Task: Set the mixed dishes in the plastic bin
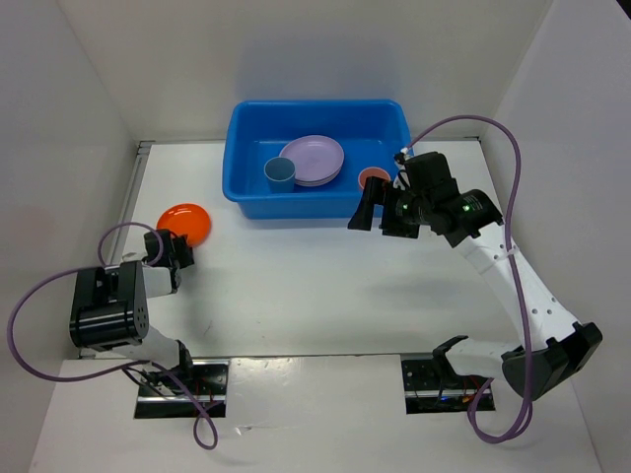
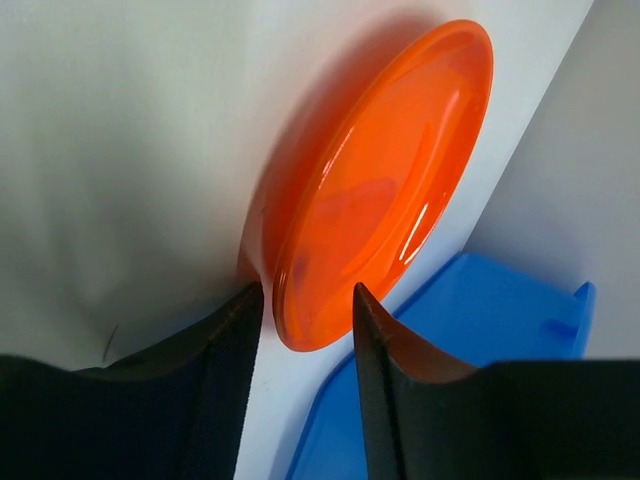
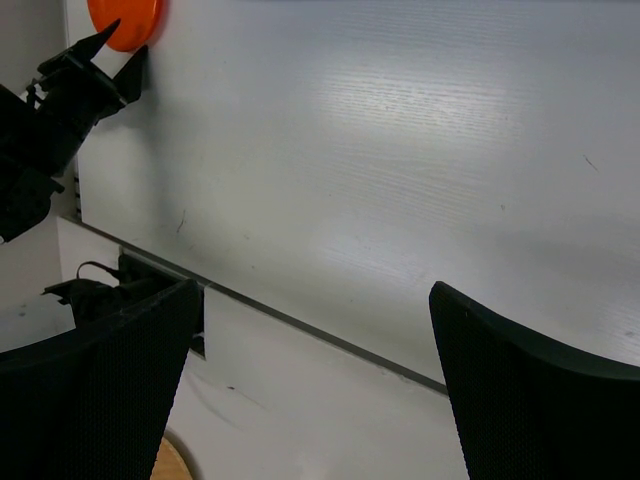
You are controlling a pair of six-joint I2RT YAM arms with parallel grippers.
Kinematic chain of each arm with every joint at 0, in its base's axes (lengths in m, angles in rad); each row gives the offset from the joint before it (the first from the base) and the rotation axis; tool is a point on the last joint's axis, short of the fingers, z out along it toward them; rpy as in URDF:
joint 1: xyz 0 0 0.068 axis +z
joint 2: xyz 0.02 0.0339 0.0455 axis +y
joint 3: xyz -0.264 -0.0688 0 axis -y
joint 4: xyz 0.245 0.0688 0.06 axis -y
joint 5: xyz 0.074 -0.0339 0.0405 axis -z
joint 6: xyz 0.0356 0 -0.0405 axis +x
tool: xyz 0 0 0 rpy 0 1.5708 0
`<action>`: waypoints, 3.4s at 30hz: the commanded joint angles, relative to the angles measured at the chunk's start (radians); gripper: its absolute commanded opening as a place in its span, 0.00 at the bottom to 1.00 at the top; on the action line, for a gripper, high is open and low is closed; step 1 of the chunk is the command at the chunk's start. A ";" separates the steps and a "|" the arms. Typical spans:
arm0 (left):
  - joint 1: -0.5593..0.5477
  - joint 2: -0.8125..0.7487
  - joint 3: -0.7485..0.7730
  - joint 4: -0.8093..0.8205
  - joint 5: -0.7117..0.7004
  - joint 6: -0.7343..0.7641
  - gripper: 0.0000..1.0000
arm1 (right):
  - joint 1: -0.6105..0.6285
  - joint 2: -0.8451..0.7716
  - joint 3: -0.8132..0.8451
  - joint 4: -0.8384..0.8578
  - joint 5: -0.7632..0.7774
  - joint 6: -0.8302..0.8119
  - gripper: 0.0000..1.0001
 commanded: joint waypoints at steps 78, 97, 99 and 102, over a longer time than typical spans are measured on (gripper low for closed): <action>-0.477 1.227 2.547 -1.251 0.291 0.954 0.00 | -0.023 -0.122 -0.020 0.068 -0.005 0.086 1.00; -0.448 1.273 2.714 -1.335 0.330 0.955 0.54 | -0.023 -0.140 -0.058 0.077 -0.025 0.095 1.00; -0.448 1.234 2.714 -1.335 0.330 0.955 0.54 | -0.023 -0.149 -0.069 0.077 -0.014 0.095 1.00; -0.448 1.164 2.714 -1.346 0.330 0.955 0.55 | -0.023 -0.160 -0.090 0.088 0.000 0.082 1.00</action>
